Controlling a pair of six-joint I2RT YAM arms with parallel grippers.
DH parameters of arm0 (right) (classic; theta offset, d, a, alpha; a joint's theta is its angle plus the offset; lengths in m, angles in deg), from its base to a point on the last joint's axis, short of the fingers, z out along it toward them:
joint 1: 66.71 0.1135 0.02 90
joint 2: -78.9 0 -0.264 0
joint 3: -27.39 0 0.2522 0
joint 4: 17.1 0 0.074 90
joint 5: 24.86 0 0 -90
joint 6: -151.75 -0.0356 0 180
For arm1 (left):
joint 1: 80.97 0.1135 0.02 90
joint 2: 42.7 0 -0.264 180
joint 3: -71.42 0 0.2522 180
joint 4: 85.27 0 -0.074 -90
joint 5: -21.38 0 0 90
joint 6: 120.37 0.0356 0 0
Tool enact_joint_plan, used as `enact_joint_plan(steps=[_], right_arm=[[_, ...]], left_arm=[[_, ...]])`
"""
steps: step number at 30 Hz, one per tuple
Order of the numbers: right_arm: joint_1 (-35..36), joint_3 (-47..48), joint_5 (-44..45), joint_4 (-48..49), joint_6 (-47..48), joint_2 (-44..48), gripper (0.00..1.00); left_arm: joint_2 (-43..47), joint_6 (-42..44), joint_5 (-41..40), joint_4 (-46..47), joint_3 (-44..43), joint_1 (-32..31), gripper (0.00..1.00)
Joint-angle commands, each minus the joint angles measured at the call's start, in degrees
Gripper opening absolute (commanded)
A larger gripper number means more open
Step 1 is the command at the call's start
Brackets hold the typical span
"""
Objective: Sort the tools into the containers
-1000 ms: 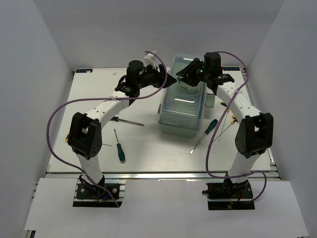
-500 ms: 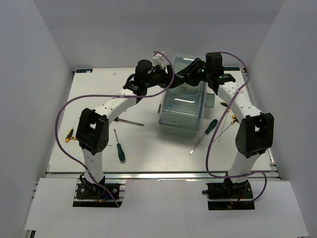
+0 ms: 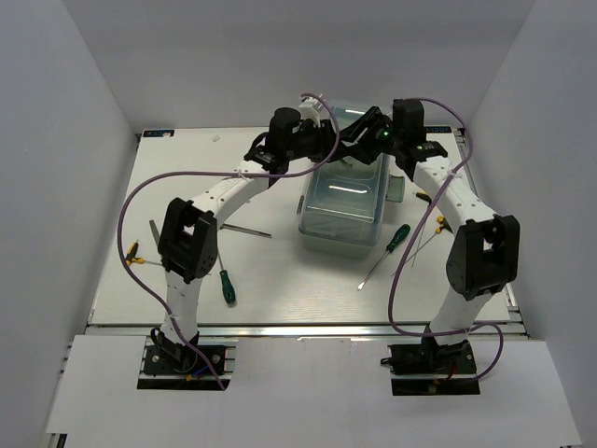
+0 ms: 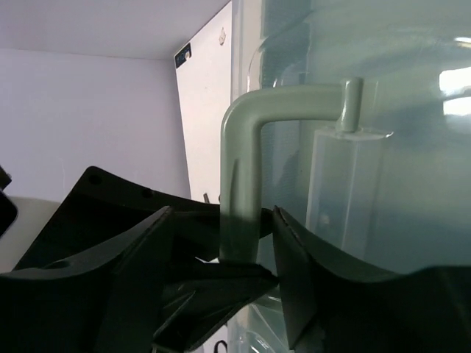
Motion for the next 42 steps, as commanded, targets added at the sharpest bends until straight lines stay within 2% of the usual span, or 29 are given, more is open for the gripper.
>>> enact_joint_plan(steps=[1, 8, 14, 20, 25, 29, 42], right_arm=[[-0.95, -0.94, -3.02, 4.28, 3.06, 3.74, 0.63], [-9.38, 0.11, -2.58, 3.58, 14.40, 5.93, 0.66], [-17.98, -2.77, -1.69, 1.21, 28.47, 9.71, 0.67], [-24.41, -12.44, -10.55, 1.02, 37.26, 9.54, 0.66], [-25.39, -19.04, -16.44, 3.22, 43.59, 7.52, 0.69], [-25.48, -19.31, -19.01, 3.40, 45.10, 4.71, 0.70], [-25.74, -20.89, -21.03, 5.60, 44.31, 4.70, 0.71]], left_arm=[[-0.96, 0.56, -2.24, -3.28, -3.93, -1.28, 0.43], [-1.84, 0.39, -6.90, -6.62, -6.31, -1.55, 0.34], [-2.11, -0.32, -7.70, -8.21, -9.21, -1.55, 0.20], [-2.11, -1.89, -7.61, -7.68, -12.02, -1.55, 0.12], [-2.37, -2.51, -7.35, -8.47, -15.79, -1.55, 0.11], [-2.28, -3.83, -7.34, -8.39, -17.56, -1.46, 0.06], [0.88, -12.18, -5.76, -0.92, -18.00, 1.53, 0.05]])
